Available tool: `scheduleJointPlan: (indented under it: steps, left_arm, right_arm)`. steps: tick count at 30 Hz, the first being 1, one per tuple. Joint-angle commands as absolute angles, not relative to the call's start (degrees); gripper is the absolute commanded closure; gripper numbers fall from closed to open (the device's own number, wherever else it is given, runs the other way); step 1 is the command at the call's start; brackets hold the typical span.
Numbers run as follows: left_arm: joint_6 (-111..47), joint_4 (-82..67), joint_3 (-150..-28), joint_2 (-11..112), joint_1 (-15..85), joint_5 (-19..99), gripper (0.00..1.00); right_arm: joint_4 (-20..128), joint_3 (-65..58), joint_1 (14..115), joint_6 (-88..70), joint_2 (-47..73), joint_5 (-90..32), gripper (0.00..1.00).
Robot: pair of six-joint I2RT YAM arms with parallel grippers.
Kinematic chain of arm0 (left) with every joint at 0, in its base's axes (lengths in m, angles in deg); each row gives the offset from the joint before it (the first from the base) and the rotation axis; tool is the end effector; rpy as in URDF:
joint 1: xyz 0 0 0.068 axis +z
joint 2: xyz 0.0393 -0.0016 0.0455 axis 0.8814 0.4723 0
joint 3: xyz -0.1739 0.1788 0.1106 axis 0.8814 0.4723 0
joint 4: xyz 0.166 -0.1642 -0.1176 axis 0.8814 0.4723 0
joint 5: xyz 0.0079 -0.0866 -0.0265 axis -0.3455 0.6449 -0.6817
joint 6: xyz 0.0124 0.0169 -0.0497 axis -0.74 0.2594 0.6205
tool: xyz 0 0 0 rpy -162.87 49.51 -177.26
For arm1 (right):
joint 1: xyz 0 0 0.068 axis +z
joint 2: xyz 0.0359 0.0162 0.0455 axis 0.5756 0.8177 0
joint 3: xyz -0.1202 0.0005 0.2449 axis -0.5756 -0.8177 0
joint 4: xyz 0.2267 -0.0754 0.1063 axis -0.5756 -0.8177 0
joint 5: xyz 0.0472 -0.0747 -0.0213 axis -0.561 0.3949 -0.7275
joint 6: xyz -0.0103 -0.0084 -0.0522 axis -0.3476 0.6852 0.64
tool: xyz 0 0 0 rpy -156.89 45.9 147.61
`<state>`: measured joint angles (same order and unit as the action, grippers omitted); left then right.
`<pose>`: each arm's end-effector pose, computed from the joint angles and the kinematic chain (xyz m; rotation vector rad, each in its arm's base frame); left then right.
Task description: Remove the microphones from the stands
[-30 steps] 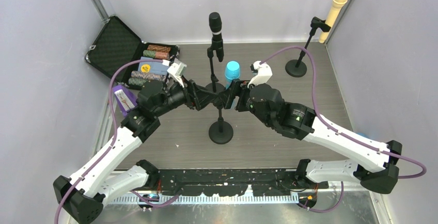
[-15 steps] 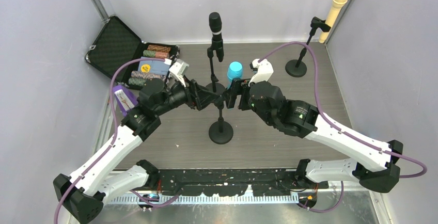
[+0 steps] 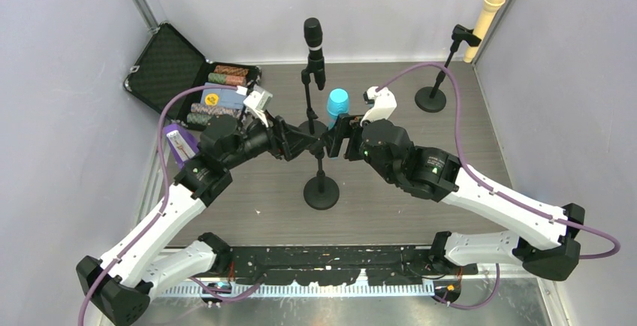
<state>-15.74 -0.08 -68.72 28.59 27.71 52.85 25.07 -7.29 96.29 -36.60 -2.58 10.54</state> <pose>0.1711 -0.1313 0.3665 0.3869 1.7689 -1.1000 0.1337 0.2041 0.4002 -0.0908 1.9503 0.5771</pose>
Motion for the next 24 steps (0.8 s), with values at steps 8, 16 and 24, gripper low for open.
scheduleJointPlan:
  steps: [8,16,24]
  left_arm:
    - [-19.6,13.5,-61.9,28.8,26.9,52.6,0.4]
    - [-20.7,13.5,-61.6,29.9,25.3,51.0,0.4]
    - [-22.8,16.0,-62.8,30.6,24.4,49.6,0.4]
  right_arm:
    - [11.9,-14.7,97.5,-37.0,-0.8,9.0,0.23]
    - [11.2,-16.1,97.8,-38.1,-0.7,10.4,0.23]
    - [10.4,-16.1,98.0,-37.2,-0.3,9.7,0.24]
